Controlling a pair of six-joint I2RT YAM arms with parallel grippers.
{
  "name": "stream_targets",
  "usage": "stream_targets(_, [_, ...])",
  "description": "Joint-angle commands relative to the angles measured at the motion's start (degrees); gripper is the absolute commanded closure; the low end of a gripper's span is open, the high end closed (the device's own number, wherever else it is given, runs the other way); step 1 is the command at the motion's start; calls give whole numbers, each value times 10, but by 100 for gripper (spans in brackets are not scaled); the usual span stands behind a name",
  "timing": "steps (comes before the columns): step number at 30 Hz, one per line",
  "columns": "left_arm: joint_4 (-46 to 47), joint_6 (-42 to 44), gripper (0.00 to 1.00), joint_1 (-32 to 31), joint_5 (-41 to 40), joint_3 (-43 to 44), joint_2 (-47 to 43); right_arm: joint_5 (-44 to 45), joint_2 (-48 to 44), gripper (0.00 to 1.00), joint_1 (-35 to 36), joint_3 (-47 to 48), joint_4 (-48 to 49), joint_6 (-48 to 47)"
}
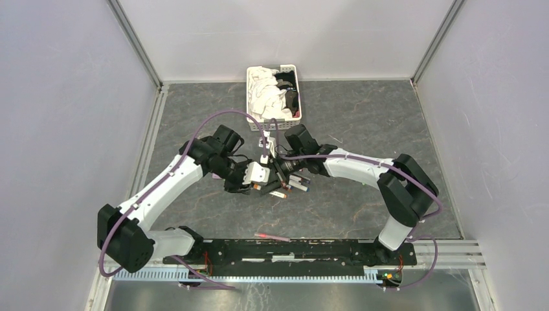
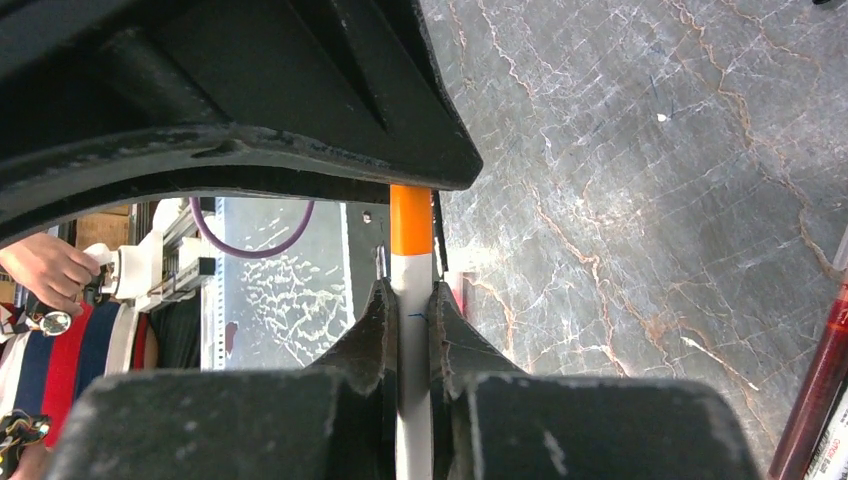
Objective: Open the pen caps
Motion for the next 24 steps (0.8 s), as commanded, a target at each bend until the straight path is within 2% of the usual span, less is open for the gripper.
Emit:
stream_targets(1, [-2, 7, 56, -3, 19, 31, 0, -9, -13, 100, -2, 16, 8, -4])
stream_targets(6, [8, -3, 56, -10, 39, 25, 11, -13, -3, 100, 2, 33, 17, 8])
stream_targets(11, [9, 2, 60, -16, 26, 8, 19, -14, 0, 100, 3, 40, 19, 11])
stream_targets(13, [11, 4, 67, -17, 20, 3, 22, -15, 3, 100, 5, 42, 20, 13])
stream_targets(17, [15, 7, 87, -19, 3, -3, 23, -16, 8, 100, 6, 47, 17, 10])
stream_targets(18, [15, 8, 90, -19, -1, -5, 22, -17, 9, 94, 7, 47, 15, 7])
stream_targets(20, [15, 11, 92, -21, -5, -8, 19, -16, 11, 75, 7, 46, 19, 10])
stream_targets(22, [15, 11, 92, -23, -2, -7, 16, -21, 16, 69, 10, 45, 48, 29])
stream_targets(24, [15, 8, 92, -26, 2, -3, 17, -25, 27, 68, 17, 53, 64, 44])
